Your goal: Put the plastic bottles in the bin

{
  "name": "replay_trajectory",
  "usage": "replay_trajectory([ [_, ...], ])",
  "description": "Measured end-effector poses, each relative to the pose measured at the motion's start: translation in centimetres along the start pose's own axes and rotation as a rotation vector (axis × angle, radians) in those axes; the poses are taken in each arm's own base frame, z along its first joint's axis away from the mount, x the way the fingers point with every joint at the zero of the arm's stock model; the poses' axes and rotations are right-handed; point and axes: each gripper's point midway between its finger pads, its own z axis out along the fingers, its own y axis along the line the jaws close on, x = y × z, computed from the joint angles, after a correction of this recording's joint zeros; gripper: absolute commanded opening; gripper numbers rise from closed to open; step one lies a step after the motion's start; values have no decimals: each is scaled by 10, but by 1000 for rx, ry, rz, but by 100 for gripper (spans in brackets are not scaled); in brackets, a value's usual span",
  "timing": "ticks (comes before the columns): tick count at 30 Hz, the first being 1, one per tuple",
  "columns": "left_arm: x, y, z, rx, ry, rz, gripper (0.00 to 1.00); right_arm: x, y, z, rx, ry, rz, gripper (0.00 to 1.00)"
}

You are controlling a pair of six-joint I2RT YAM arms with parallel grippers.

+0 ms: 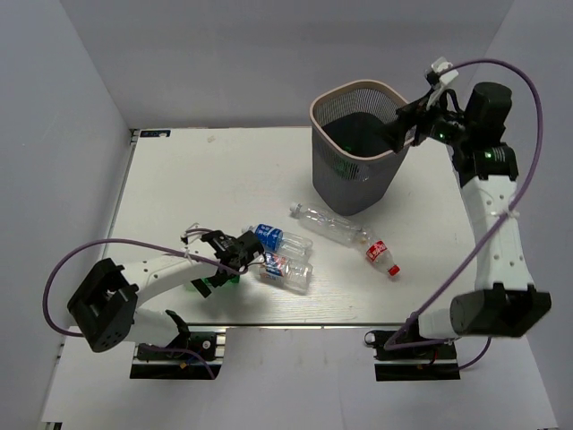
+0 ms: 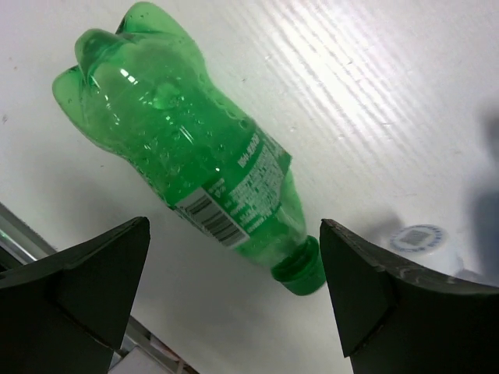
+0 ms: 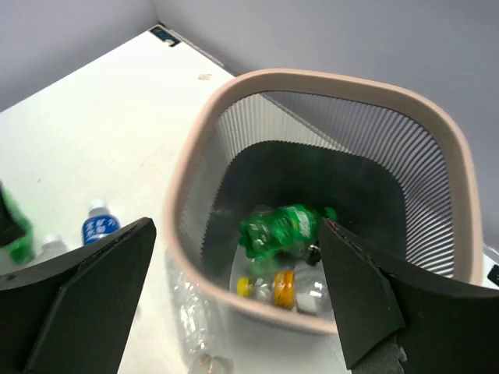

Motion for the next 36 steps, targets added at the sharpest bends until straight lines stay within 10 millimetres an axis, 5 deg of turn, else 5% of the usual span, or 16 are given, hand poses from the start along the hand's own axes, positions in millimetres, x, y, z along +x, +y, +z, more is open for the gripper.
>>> replay_trajectory([
  [3, -9, -10, -6, 25, -22, -20, 99, -2, 24, -20, -18, -15, -45, 90],
  [6, -18, -13, -7, 39, -50, -48, 99, 16, 35, -27, -36, 9, -41, 90],
  [11, -23, 10, 12, -10, -72, -87, 99, 66, 37, -23, -55, 108, 56, 90],
  [16, -15, 31, 29, -65, -69, -77, 97, 77, 40, -25, -60, 131, 62, 90],
  [21, -10, 34, 38, -65, -60, -77, 57, 86, 46, -31, -69, 148, 37, 84],
  [24, -11, 29, 39, -55, -60, -61, 36, 98, 56, -37, -103, 182, 23, 70],
  [26, -11, 25, 37, -49, -54, -53, 26, 106, 66, -42, -148, 202, 7, 52],
  [28, -13, 16, 29, -29, -40, -42, 15, 115, 78, -49, -193, 223, -7, 27],
  [31, -32, -16, 0, 58, -39, -41, 8, 136, 96, -62, -246, 268, -7, 13],
  [34, -67, -59, -46, 213, -62, -47, 4, 173, 114, -77, -279, 339, 31, 20],
  [36, -94, -88, -80, 343, -95, -44, 2, 200, 124, -86, -283, 390, 74, 44],
])
